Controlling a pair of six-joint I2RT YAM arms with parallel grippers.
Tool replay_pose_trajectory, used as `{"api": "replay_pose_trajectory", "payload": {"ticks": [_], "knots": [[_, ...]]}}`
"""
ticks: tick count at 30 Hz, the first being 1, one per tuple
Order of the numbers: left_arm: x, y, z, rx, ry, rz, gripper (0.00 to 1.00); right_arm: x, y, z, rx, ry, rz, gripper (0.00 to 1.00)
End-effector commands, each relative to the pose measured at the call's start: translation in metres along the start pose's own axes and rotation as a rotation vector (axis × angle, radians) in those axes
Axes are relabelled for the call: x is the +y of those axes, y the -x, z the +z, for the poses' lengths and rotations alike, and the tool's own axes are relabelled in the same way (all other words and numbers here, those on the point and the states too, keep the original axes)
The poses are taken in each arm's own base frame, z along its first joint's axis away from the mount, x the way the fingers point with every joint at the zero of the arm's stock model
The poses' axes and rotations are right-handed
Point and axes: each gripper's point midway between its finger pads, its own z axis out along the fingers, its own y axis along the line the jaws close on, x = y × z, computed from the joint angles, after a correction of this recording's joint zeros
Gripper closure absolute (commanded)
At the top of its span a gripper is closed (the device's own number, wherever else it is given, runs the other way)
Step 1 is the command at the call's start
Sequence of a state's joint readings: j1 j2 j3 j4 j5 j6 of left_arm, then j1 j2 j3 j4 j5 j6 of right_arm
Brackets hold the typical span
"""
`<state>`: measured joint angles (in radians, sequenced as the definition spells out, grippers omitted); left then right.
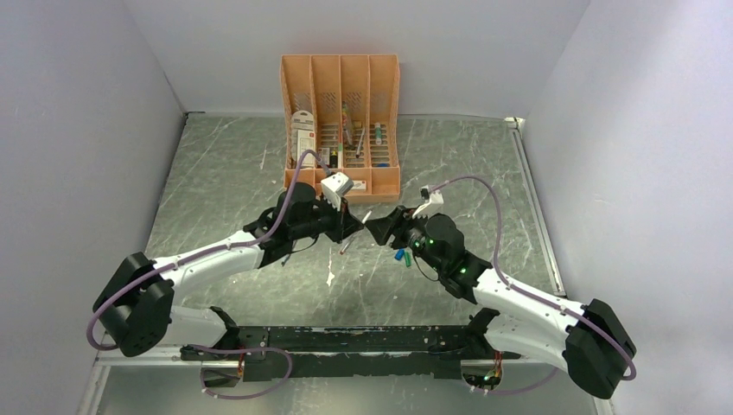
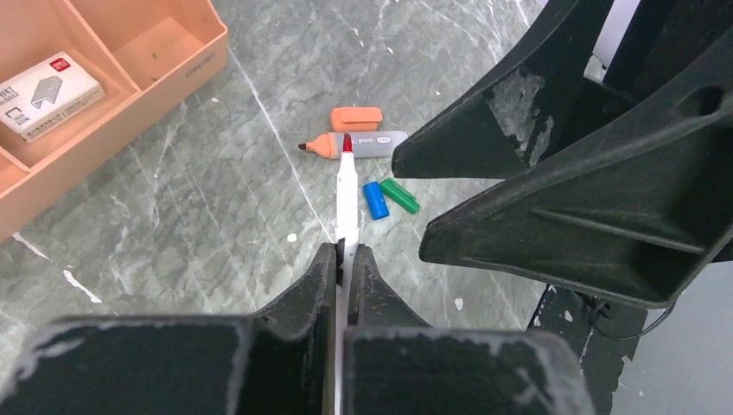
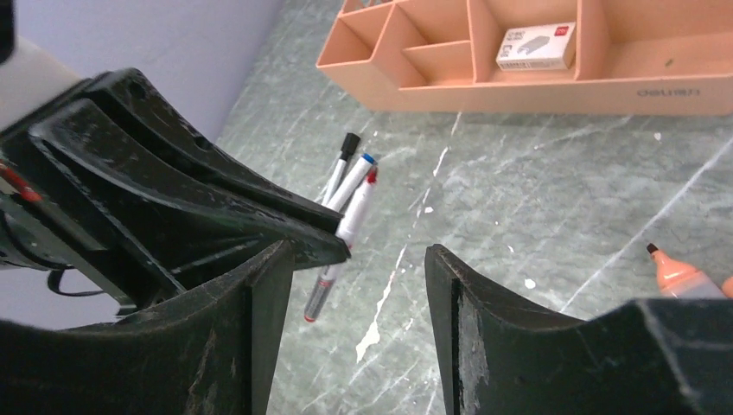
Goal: Insert the pens into the pen caps
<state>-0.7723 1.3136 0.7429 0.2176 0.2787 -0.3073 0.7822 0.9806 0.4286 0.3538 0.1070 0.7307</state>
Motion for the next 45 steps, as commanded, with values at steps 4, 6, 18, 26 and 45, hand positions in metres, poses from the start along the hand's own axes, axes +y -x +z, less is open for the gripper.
{"api": "replay_pose_trajectory", "payload": {"ticks": [4, 6, 18, 26, 45], "knots": [[-0.021, 0.013, 0.000, -0.035, -0.081, 0.027, 0.93, 0.018, 0.022, 0.003, -0.067, 0.054, -0.007, 0.42], [-0.026, 0.016, -0.001, -0.044, -0.097, 0.030, 0.93, 0.017, 0.020, 0.004, -0.064, 0.048, -0.005, 0.42], [-0.050, 0.028, -0.011, -0.063, -0.193, 0.061, 0.93, 0.021, 0.027, 0.008, -0.090, 0.057, -0.004, 0.69], [-0.051, 0.024, -0.006, -0.048, -0.212, 0.058, 0.80, 0.034, 0.027, 0.005, -0.080, 0.127, 0.000, 1.00], [-0.048, 0.010, 0.004, -0.021, -0.218, 0.040, 0.93, 0.047, 0.032, -0.001, -0.089, 0.184, 0.009, 1.00]]}}
